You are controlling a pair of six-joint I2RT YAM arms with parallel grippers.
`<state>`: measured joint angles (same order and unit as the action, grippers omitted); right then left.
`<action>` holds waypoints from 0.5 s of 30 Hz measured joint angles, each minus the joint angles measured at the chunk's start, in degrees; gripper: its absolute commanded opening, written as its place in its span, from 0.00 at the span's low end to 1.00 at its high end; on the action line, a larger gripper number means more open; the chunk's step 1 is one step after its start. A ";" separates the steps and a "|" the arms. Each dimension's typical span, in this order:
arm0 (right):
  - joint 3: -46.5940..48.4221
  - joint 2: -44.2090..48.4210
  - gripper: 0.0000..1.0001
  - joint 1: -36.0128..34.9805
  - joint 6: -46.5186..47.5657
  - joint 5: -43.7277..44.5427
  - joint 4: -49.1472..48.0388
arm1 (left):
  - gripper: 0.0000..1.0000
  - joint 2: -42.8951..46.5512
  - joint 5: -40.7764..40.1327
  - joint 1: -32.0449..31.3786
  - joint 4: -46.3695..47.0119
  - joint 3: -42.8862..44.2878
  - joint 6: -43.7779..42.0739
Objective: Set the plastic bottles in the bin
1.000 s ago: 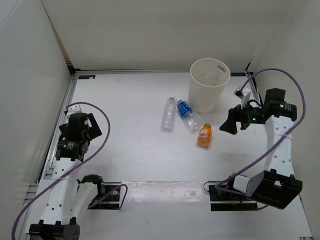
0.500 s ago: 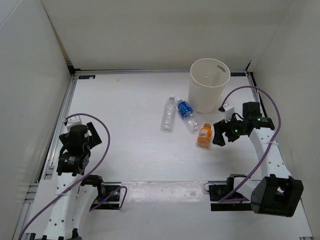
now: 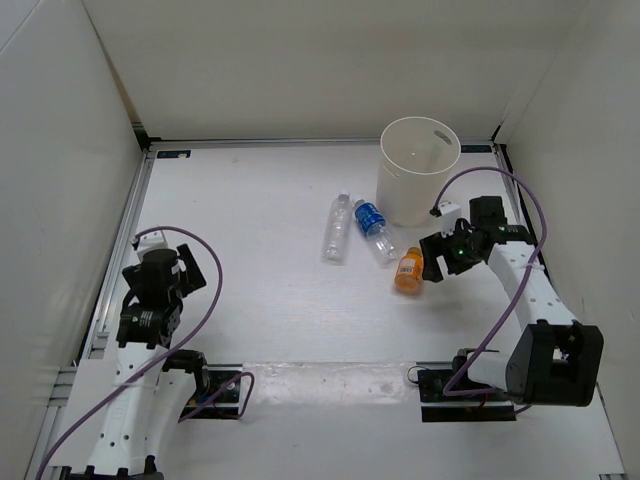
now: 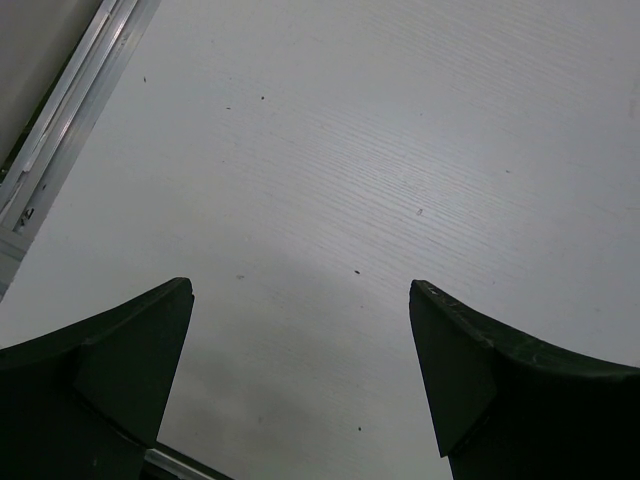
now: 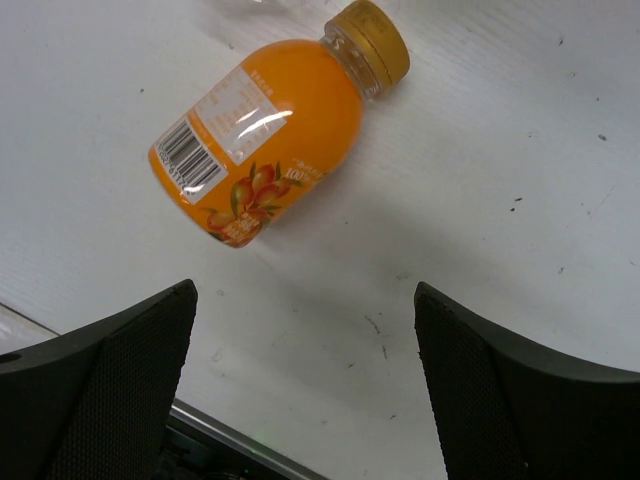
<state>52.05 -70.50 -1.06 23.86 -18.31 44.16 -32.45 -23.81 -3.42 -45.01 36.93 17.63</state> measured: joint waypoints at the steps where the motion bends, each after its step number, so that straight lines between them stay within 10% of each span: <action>1: -0.02 0.00 0.90 -0.26 -0.37 0.39 -0.59 | 1.00 -0.31 0.17 0.00 0.11 0.00 -0.02; 11: -0.11 -1.88 0.78 -1.62 -1.33 3.41 -1.14 | 1.00 -2.03 0.72 -0.02 0.48 -0.02 -0.20; 15: 0.98 -5.38 0.87 -1.97 -2.16 3.54 -1.03 | 1.00 -2.01 0.70 -0.02 0.46 -0.02 -0.15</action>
<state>53.04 -75.88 -3.03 21.69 -14.76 43.13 -34.46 -23.11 -3.44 -44.56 36.91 17.47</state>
